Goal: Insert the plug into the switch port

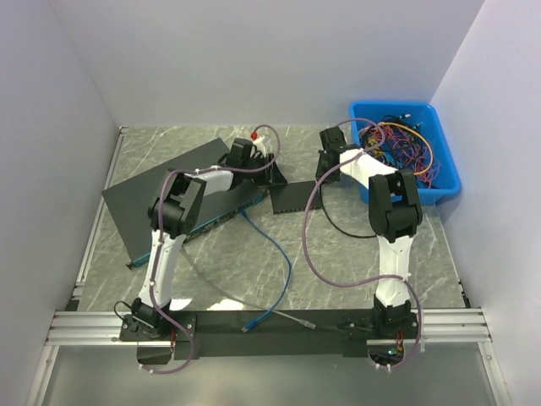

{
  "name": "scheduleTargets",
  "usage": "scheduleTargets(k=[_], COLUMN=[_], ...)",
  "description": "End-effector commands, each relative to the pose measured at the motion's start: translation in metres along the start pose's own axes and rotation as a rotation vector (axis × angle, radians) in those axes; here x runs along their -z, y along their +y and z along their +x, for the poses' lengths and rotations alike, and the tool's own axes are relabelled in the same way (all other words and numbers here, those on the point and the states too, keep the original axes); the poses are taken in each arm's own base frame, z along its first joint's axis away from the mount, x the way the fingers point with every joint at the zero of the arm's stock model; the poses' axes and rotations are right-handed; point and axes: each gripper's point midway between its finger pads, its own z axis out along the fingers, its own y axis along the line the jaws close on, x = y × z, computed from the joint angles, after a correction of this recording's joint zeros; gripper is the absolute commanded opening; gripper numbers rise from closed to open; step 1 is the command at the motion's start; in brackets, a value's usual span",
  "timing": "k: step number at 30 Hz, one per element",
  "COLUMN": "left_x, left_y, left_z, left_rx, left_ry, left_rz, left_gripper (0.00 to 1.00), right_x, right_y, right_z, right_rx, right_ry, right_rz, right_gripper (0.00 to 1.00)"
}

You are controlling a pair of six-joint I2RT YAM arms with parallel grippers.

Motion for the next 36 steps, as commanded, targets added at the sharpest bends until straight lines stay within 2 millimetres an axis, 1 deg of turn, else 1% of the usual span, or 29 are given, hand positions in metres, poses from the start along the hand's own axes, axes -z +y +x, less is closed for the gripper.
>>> scheduleTargets(k=[1,2,3,4,5,6,7,8,9,10,11,12,13,14,15,18,19,20,21,22,23,24,25,26,27,28,32,36], left_x=[0.022,0.025,0.026,0.027,0.027,0.026,0.025,0.022,0.021,0.020,0.018,0.016,0.015,0.013,0.010,0.008,0.008,0.008,0.008,0.008,0.009,0.009,0.009,0.010,0.011,0.011,0.006,0.002], left_y=[0.000,0.002,0.004,0.005,0.004,0.005,0.004,0.002,0.001,-0.004,-0.009,-0.012,-0.016,-0.021,-0.020,-0.019,-0.017,-0.013,-0.016,-0.017,-0.017,-0.023,-0.023,-0.020,-0.020,-0.020,-0.014,-0.009], left_z=[0.037,0.042,0.044,0.044,0.043,0.041,0.038,0.031,0.027,0.022,0.012,0.008,0.004,-0.006,-0.007,-0.013,-0.014,-0.010,-0.013,-0.011,-0.005,-0.004,-0.001,0.005,0.006,0.006,0.017,0.024], left_rx=[0.095,0.114,0.122,0.125,0.134,0.134,0.134,0.129,0.123,0.113,0.091,0.080,0.070,0.043,0.039,0.008,0.007,0.029,0.021,0.030,0.044,0.030,0.033,0.039,0.036,0.032,0.029,0.026], left_ry=[0.056,0.060,0.060,0.056,0.051,0.044,0.035,0.023,0.017,0.011,-0.008,-0.017,-0.019,-0.034,-0.034,-0.048,-0.055,-0.053,-0.078,-0.080,-0.074,-0.081,-0.078,-0.073,-0.074,-0.076,-0.048,-0.034], left_rz=[-0.069,-0.083,-0.092,-0.097,-0.095,-0.097,-0.099,-0.094,-0.086,-0.068,-0.045,-0.032,-0.013,0.004,0.008,0.009,0.003,-0.008,0.013,0.027,0.041,0.074,0.082,0.076,0.076,0.079,0.085,0.090], left_gripper=[0.43,0.43,0.42,0.41,0.41,0.41,0.42,0.42,0.42,0.42,0.42,0.43,0.43,0.43,0.44,0.43,0.43,0.43,0.42,0.42,0.42,0.42,0.42,0.42,0.41,0.41,0.40,0.39], right_x=[0.026,0.032,0.038,0.053,0.061,0.067,0.088,0.097,0.100,0.116,0.121,0.124,0.125,0.124,0.121,0.118,0.109,0.105,0.096,0.093,0.089,0.086,0.085,0.085,0.085,0.082,0.075,0.072], right_y=[0.013,0.007,-0.003,-0.010,-0.016,-0.025,-0.028,-0.029,-0.032,-0.025,-0.019,-0.014,-0.006,0.000,0.007,0.043,0.044,0.051,0.054,0.055,0.056,0.059,0.065,0.069,0.073,0.076,0.077,0.077], right_z=[-0.037,-0.040,-0.045,-0.046,-0.046,-0.039,-0.045,-0.039,-0.027,-0.024,-0.015,-0.006,0.015,0.025,0.048,0.088,0.110,0.118,0.134,0.141,0.144,0.150,0.155,0.157,0.157,0.162,0.166,0.164], right_rx=[0.007,0.007,0.005,0.002,0.001,0.001,-0.004,0.002,0.013,0.026,0.039,0.051,0.073,0.081,0.106,0.152,0.157,0.163,0.187,0.198,0.204,0.215,0.236,0.246,0.255,0.274,0.288,0.292], right_ry=[-0.109,-0.130,-0.165,-0.191,-0.206,-0.211,-0.252,-0.256,-0.243,-0.256,-0.247,-0.235,-0.189,-0.167,-0.118,-0.030,0.019,0.034,0.075,0.091,0.095,0.111,0.115,0.118,0.117,0.129,0.141,0.138], right_rz=[-0.030,-0.003,0.049,0.067,0.088,0.125,0.126,0.136,0.143,0.102,0.078,0.049,-0.014,-0.050,-0.091,-0.272,-0.288,-0.313,-0.308,-0.301,-0.300,-0.307,-0.319,-0.325,-0.328,-0.325,-0.305,-0.295], right_gripper=[0.00,0.00,0.00,0.00,0.00,0.00,0.00,0.00,0.00,0.00,0.00,0.00,0.00,0.00,0.00,0.00,0.00,0.00,0.00,0.00,0.00,0.00,0.00,0.00,0.00,0.00,0.00,0.00])
